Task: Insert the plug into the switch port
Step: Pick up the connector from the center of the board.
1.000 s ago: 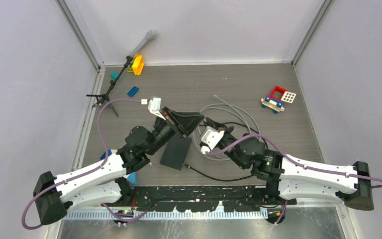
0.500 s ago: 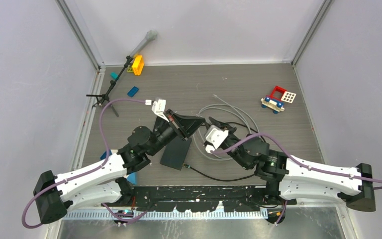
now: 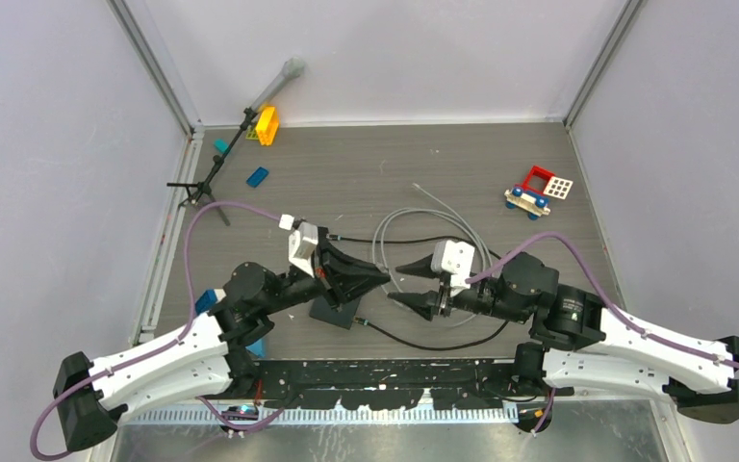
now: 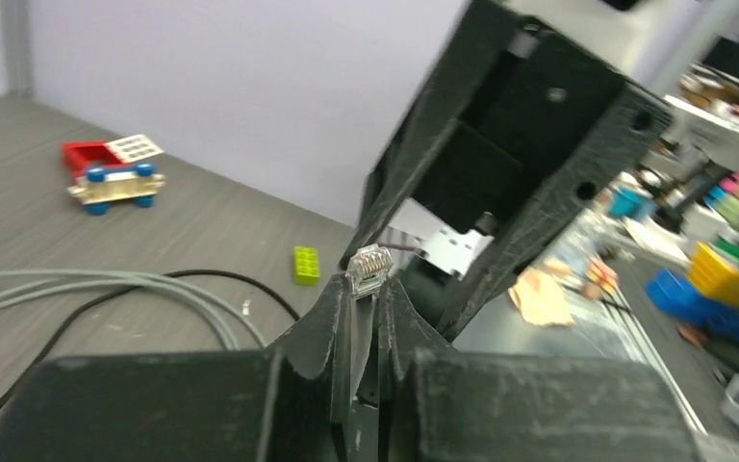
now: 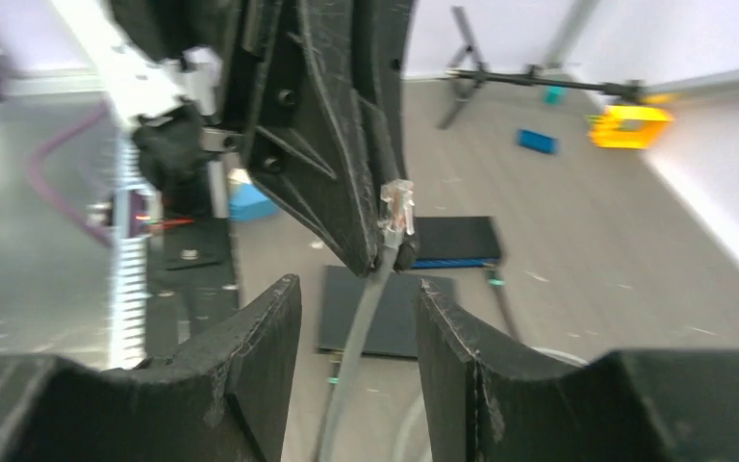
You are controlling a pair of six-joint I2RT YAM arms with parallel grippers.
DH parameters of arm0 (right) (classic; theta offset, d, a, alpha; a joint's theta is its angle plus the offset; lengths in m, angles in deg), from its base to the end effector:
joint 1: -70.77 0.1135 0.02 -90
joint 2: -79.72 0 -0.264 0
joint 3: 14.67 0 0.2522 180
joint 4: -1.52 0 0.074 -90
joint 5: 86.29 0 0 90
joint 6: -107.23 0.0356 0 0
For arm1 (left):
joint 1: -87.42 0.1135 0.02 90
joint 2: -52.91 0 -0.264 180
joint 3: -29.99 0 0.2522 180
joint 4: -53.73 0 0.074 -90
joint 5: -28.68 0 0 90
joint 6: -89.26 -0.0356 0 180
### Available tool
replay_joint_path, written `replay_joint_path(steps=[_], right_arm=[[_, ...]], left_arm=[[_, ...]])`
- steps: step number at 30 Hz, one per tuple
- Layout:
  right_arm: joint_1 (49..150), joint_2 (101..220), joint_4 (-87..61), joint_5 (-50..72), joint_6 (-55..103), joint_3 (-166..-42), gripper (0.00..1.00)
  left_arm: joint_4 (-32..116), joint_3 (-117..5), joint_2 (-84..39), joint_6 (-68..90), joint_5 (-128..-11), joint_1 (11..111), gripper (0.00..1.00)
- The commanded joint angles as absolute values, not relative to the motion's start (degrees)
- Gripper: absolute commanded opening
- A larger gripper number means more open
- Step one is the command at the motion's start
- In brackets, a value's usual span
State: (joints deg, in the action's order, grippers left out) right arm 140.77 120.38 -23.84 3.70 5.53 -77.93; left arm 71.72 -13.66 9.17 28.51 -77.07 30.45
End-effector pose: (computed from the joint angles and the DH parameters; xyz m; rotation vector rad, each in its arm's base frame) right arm 0.0554 0.1523 0.3772 -1.0965 1.2682 0.7781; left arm 0.0925 -0.1599 0.3289 0.5902 1.2880 -1.4474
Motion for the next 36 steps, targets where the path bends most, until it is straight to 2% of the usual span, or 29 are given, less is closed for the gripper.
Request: replay_joint_path(steps=[1,5,10,14,16,18,19,21,22,23,30,36], right_arm=[[140.2,120.0,-17.4,19.3,17.0,-75.1,0.51],[140.1,120.5,-11.8,21.2,20.1,-71.6,0.5],[140.2,119.9,-3.6,23.2,22.3,-67.4,0.41],[140.2,118.7,0.2,22.9,23.0,-65.3,0.22],[140.1,118.0,1.7,22.7,23.1,-64.4,0.03],[140.1,117.6,1.0,22.1,22.2,-64.5,0.01],[140.2,117.5,-0.7,21.3,21.4,-65.1,0.01],[140.1,117.3,-6.2,19.2,19.2,-67.1,0.0],[140.2,117.3,-9.0,17.9,18.0,-68.2,0.0],[140.2,117.4,-12.2,16.1,17.0,-69.3,0.0],[140.2,119.7,-23.4,6.4,11.2,-73.2,0.0],[140.1,124.0,-24.8,0.9,8.9,-74.5,0.0]], left_arm=[[79.6,-13.6,10.6,26.8,-93.7,30.4,0.0],[81.1,-13.7,11.0,27.4,-97.3,30.4,0.0],[81.5,-13.7,11.4,26.8,-98.3,30.4,0.0],[81.5,-13.7,11.3,26.8,-99.8,30.4,0.0],[81.5,-13.6,11.4,26.8,-100.0,30.4,0.0],[81.1,-13.4,11.6,26.9,-99.9,30.4,0.0],[80.5,-13.5,11.8,26.8,-99.2,30.4,0.12],[78.4,-13.3,13.0,26.5,-97.0,30.4,0.51],[77.5,-13.2,13.7,26.0,-96.2,30.4,0.61],[76.1,-13.2,14.5,25.4,-95.3,30.4,0.66],[67.0,-14.1,18.1,20.9,-87.4,30.4,0.71],[64.5,-14.1,18.0,23.4,-75.2,30.4,0.68]])
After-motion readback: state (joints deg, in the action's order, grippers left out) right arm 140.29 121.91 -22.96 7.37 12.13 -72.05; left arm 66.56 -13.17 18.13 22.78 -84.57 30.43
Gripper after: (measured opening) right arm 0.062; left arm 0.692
